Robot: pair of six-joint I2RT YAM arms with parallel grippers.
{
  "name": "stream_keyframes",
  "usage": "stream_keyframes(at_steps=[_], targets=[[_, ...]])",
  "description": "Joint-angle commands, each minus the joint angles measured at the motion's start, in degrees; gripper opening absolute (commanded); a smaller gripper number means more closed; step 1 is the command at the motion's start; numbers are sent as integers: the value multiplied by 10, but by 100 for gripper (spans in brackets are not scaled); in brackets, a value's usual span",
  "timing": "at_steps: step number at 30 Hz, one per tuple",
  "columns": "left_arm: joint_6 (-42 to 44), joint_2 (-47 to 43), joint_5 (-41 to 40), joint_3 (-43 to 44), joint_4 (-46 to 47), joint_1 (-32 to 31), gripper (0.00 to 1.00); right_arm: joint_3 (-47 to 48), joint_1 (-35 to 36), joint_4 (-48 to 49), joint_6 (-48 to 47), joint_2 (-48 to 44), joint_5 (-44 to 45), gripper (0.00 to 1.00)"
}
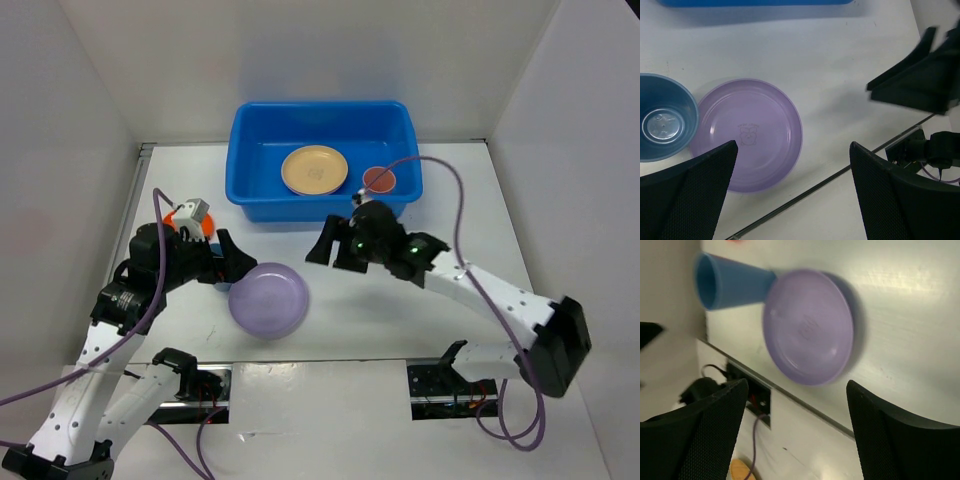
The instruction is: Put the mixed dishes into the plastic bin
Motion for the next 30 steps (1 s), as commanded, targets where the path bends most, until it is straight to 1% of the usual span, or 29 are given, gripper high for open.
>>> stream_keyframes(at_steps=[1, 3, 8, 9, 12, 14, 18, 20, 21, 23, 24, 26, 28, 29, 30], targets=[[4, -5, -1, 20, 12, 4, 99, -14, 45, 76, 47, 40, 25, 83], [4, -5, -1, 20, 12, 4, 99, -14, 50, 76, 53, 83, 33, 82], [10, -10, -21, 32, -8, 4, 99, -14, 80, 111, 59, 177, 39, 77], [10, -10, -21, 32, -13, 4, 99, -14, 80, 112, 59, 209, 39, 75], [10, -10, -26, 38, -13, 4, 99, -3, 96, 112, 72, 253, 61, 71], [16, -10, -26, 38, -18, 4, 99, -3, 102, 112, 72, 267, 73, 70], [16, -10, -32, 38, -18, 4, 99, 2, 102, 112, 72, 304, 73, 66], [16, -5, -48, 38, -32, 4, 99, 2, 102, 117, 72, 316, 73, 59], [10, 2, -57, 44, -32, 4, 99, 8, 107, 117, 72, 326, 73, 53], [10, 20, -78, 58, -46, 4, 99, 8, 107, 117, 72, 333, 73, 46], [3, 27, -94, 58, -55, 4, 99, 8, 107, 117, 72, 339, 73, 39], [3, 48, -102, 66, -61, 4, 100, 8, 107, 117, 72, 339, 73, 30], [-4, 54, -108, 66, -61, 4, 100, 8, 107, 112, 72, 345, 79, 19], [-9, 62, -108, 66, -61, 4, 100, 8, 107, 112, 72, 345, 86, 8], [-9, 62, -108, 66, -61, 4, 100, 14, 107, 97, 72, 345, 86, 2]])
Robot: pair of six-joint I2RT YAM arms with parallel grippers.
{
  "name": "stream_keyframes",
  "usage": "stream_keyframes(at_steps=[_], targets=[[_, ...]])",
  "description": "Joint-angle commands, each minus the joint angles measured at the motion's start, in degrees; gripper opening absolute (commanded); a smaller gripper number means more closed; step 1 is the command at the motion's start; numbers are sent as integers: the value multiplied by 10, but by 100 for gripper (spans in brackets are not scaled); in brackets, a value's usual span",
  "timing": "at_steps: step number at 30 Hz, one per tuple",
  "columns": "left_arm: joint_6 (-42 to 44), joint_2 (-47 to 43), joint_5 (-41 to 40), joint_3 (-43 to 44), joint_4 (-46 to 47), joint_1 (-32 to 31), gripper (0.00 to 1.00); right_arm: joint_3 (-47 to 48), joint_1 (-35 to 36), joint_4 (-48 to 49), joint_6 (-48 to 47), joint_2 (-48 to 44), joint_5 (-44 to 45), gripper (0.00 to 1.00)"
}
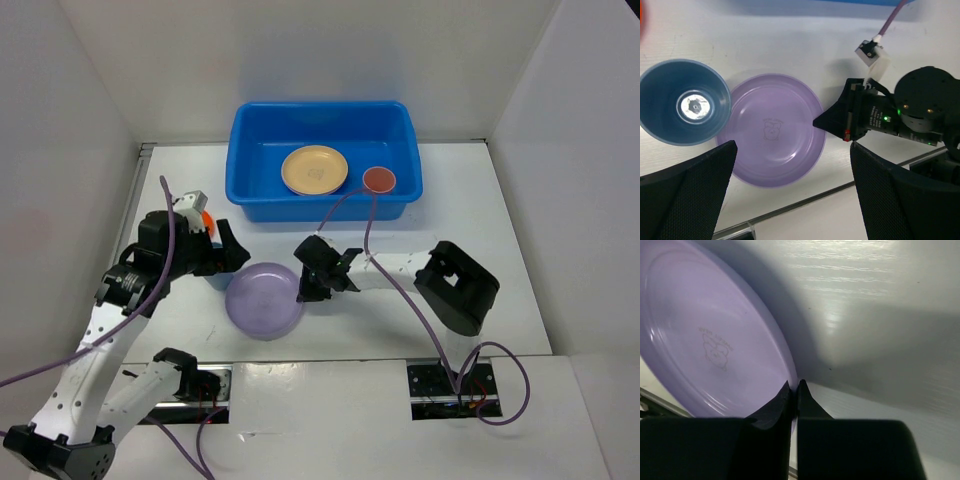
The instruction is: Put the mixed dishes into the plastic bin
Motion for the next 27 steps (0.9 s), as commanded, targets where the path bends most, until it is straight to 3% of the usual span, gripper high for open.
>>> stream_keyframes(at_steps=[1, 7, 12, 17, 23, 27], targets=[[-13, 10, -19, 18, -2, 4, 100, 19, 6, -16, -10, 14, 30, 0], [15, 41, -72, 68, -45, 15, 100, 42, 6, -181, -48, -78, 44, 0], [33, 94, -102, 133, -96, 28, 100, 51, 6, -307, -49, -253, 67, 0], [39, 108, -73, 156, -90, 56, 100, 158, -37, -330, -74, -347, 49, 0], [39, 135, -24, 181, -75, 76, 100, 296, -251, -254, -151, -276, -37, 0], [45, 158, 6, 189, -75, 86, 100, 419, -316, -232, -172, -146, -73, 0]])
